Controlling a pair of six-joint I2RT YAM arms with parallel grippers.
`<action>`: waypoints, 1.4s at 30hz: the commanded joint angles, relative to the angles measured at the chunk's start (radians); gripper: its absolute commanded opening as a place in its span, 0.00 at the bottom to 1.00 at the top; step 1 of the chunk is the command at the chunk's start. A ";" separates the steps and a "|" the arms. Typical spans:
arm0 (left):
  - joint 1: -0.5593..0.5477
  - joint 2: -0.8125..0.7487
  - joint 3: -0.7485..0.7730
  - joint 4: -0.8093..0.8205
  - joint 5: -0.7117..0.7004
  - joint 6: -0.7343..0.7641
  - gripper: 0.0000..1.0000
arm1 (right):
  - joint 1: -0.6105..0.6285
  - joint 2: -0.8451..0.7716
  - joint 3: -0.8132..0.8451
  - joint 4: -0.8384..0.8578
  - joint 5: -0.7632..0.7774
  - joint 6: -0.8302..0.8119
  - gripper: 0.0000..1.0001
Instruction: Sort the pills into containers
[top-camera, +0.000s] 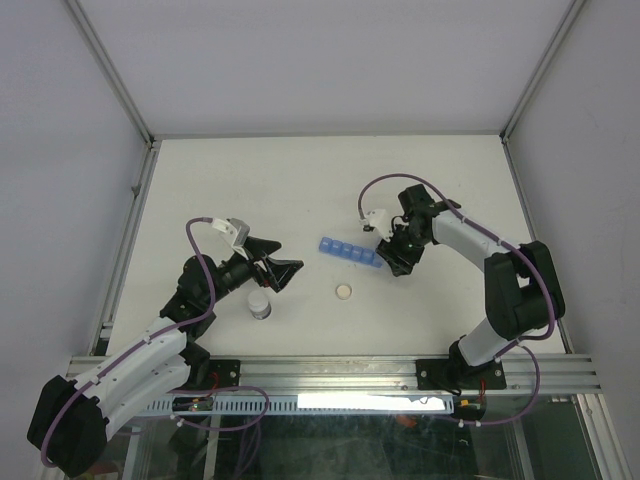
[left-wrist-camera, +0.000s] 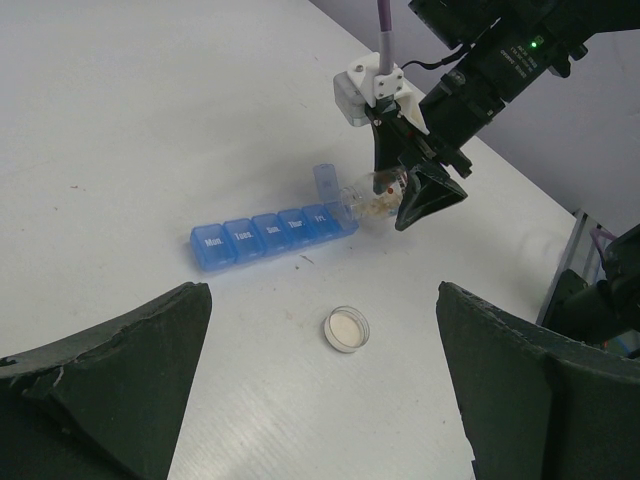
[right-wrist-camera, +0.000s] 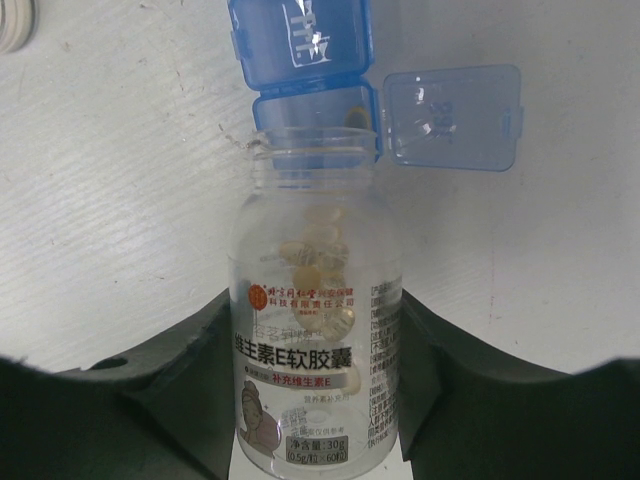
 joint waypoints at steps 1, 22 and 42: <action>0.001 -0.003 0.001 0.047 0.011 0.023 0.99 | 0.007 0.002 0.047 -0.007 0.011 -0.002 0.06; 0.002 -0.009 0.002 0.044 0.012 0.026 0.99 | 0.034 0.016 0.073 -0.038 0.052 -0.009 0.08; 0.001 -0.013 0.004 0.038 0.012 0.027 0.99 | 0.036 0.026 0.093 -0.040 0.035 -0.004 0.08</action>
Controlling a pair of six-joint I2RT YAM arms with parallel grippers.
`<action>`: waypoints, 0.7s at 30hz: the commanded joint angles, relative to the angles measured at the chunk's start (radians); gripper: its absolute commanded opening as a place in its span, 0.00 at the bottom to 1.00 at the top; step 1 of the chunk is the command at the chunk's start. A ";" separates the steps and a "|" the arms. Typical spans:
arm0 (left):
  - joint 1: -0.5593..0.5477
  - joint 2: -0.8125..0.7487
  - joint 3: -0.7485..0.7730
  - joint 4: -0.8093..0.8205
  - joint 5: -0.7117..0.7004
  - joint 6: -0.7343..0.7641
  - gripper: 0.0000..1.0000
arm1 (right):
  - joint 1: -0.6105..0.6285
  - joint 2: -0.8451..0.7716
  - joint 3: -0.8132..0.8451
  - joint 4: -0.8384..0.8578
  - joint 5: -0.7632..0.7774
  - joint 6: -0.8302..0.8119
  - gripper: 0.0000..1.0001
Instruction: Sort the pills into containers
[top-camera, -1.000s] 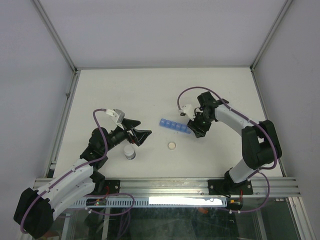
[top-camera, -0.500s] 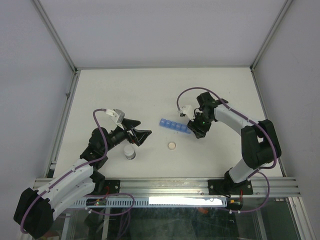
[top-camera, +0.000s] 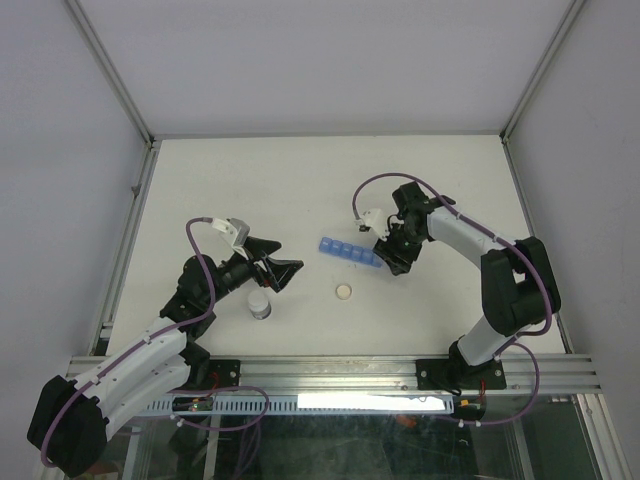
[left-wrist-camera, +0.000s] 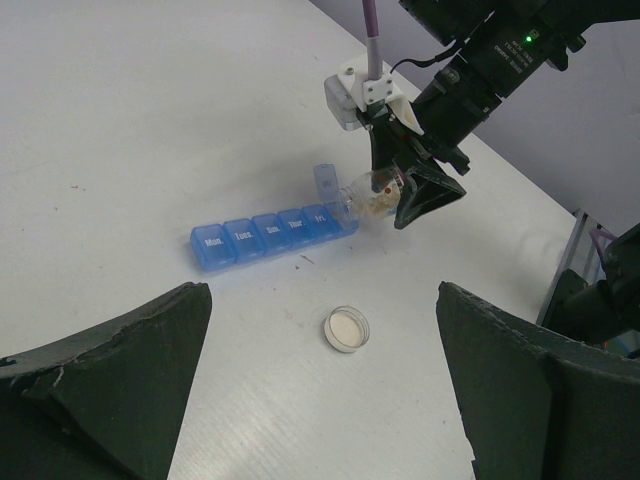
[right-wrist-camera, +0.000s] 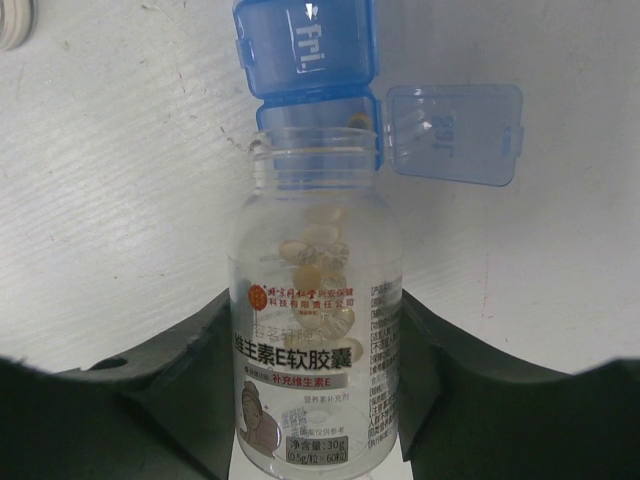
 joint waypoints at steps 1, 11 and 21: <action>0.001 -0.015 0.004 0.037 0.013 0.026 0.99 | 0.006 -0.001 0.049 -0.009 -0.022 -0.007 0.08; 0.002 -0.014 0.003 0.037 0.011 0.026 0.99 | -0.003 -0.006 0.037 0.042 0.037 0.015 0.07; 0.001 -0.013 0.004 0.037 0.012 0.027 0.99 | 0.000 -0.008 0.039 0.008 0.014 0.003 0.07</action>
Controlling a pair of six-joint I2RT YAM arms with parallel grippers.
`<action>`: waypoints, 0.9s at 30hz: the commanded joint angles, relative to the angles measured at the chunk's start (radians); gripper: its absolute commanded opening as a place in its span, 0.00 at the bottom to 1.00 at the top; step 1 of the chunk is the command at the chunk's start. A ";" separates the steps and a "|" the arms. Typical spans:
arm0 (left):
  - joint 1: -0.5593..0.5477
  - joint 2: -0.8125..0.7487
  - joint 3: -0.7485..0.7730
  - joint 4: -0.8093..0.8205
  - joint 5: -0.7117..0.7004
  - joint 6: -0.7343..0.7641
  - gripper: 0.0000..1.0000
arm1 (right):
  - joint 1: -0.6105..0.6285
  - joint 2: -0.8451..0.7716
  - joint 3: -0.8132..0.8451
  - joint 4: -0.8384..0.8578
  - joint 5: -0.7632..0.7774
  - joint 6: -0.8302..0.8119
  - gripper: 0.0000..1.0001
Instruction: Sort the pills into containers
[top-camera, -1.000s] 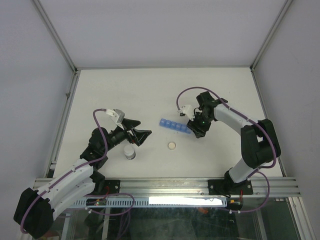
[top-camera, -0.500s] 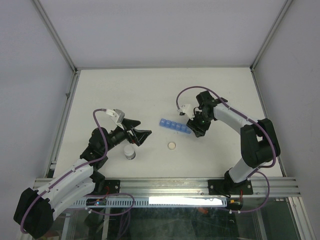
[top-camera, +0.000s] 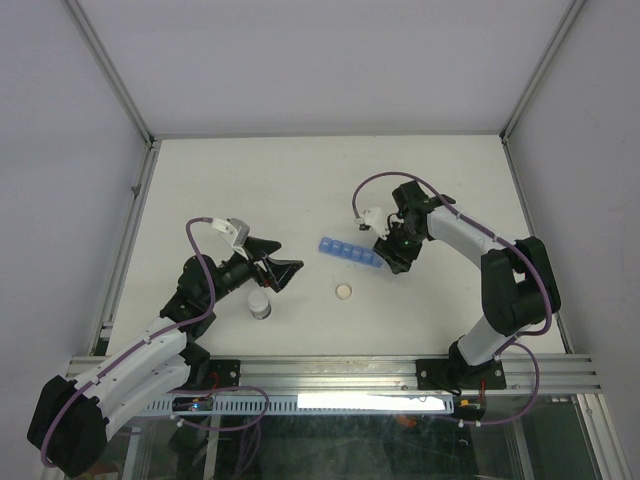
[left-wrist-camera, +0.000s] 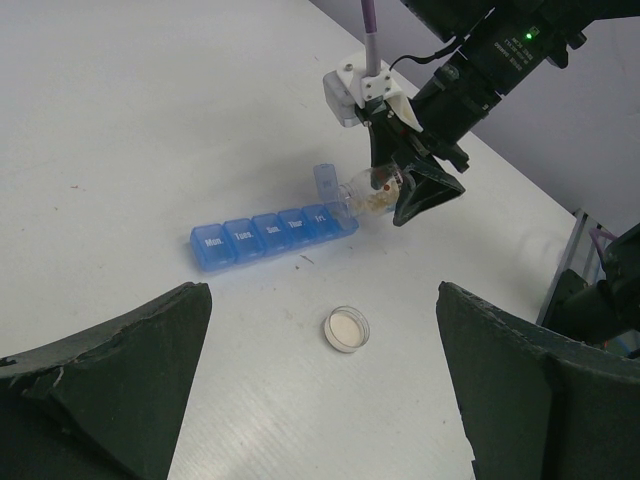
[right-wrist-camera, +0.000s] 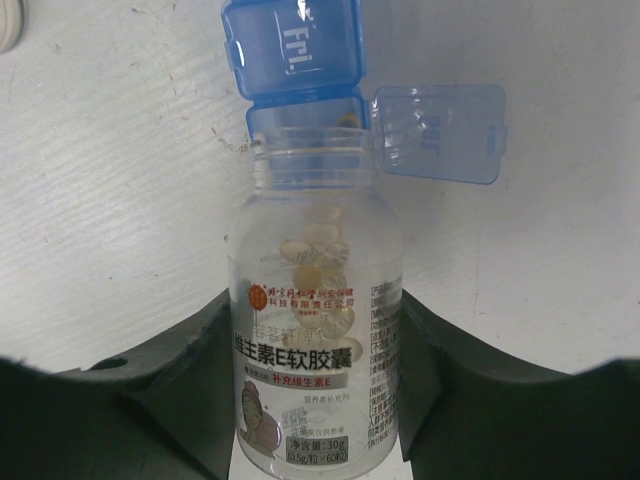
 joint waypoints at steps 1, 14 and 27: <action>0.001 -0.015 0.004 0.037 0.012 0.027 0.99 | 0.000 -0.013 0.023 0.026 0.018 0.004 0.07; 0.001 -0.017 0.006 0.034 0.014 0.028 0.99 | -0.008 -0.007 0.037 -0.015 -0.028 0.004 0.06; 0.002 -0.010 0.010 0.032 0.018 0.030 0.99 | 0.000 -0.020 0.020 0.009 -0.002 0.017 0.05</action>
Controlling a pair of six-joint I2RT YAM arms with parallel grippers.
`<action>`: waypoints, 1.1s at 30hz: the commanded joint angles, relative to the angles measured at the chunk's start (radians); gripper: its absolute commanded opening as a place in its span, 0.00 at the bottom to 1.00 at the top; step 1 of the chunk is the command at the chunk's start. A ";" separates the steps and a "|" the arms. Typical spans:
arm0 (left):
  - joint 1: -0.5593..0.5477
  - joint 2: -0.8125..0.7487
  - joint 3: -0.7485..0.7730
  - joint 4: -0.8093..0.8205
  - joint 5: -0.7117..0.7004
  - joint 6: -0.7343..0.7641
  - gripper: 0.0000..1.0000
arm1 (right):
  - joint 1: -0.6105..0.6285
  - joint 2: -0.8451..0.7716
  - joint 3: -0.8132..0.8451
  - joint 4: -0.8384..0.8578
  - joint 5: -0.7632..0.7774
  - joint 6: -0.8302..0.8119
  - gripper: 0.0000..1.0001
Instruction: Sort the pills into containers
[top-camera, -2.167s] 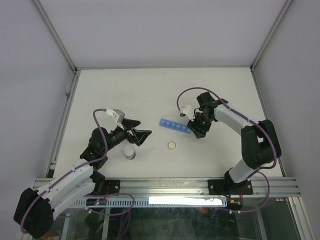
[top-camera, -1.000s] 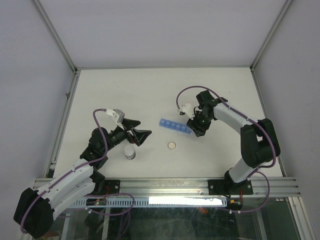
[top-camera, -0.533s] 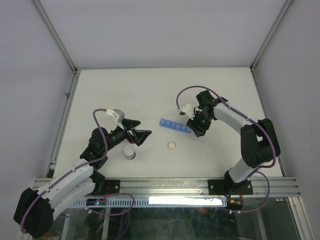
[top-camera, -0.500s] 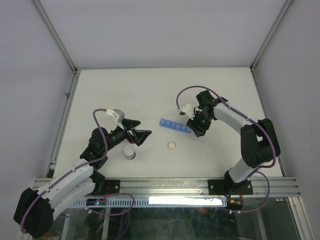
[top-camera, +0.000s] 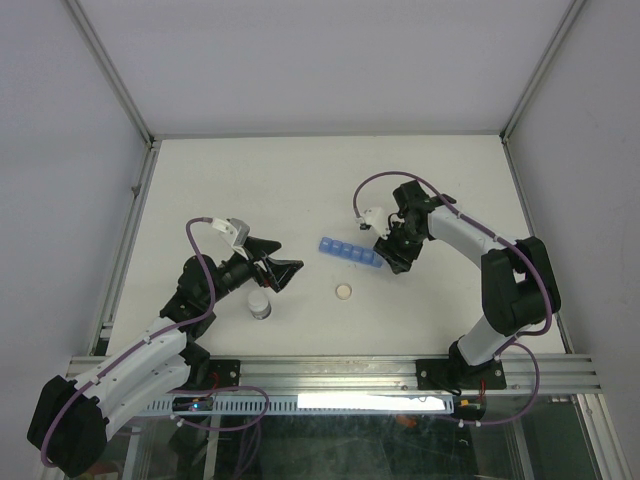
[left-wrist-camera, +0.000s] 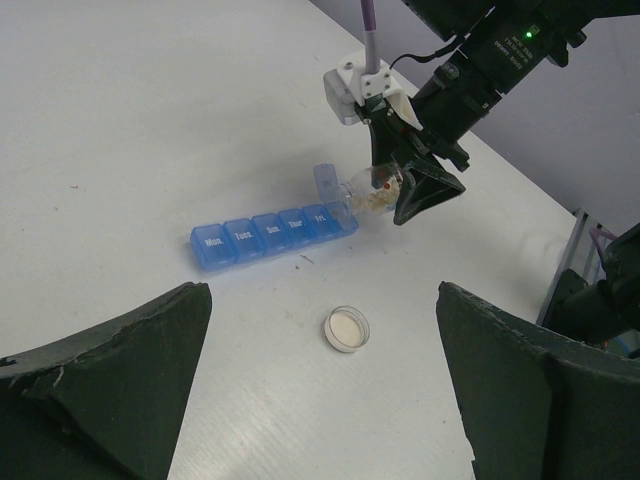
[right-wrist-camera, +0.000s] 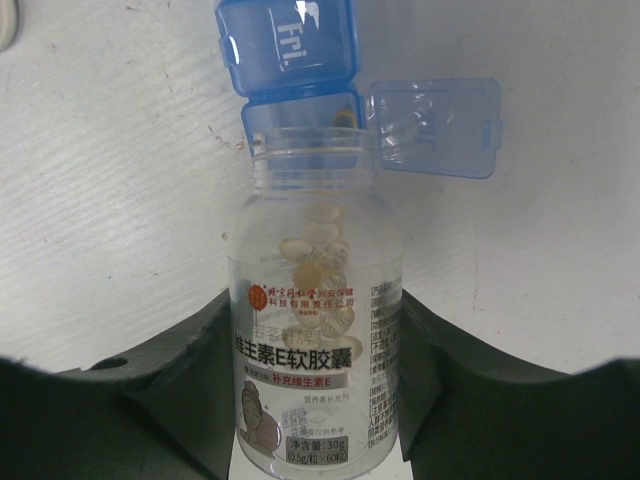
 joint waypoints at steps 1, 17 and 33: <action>0.001 -0.007 0.011 0.032 0.019 0.028 0.99 | 0.005 -0.024 0.008 0.040 0.032 0.017 0.04; 0.002 -0.004 0.012 0.032 0.026 0.029 0.99 | 0.008 -0.001 0.024 0.009 -0.016 0.005 0.04; 0.001 -0.012 0.008 0.034 0.028 0.029 0.99 | 0.015 -0.011 0.034 -0.031 -0.046 0.004 0.04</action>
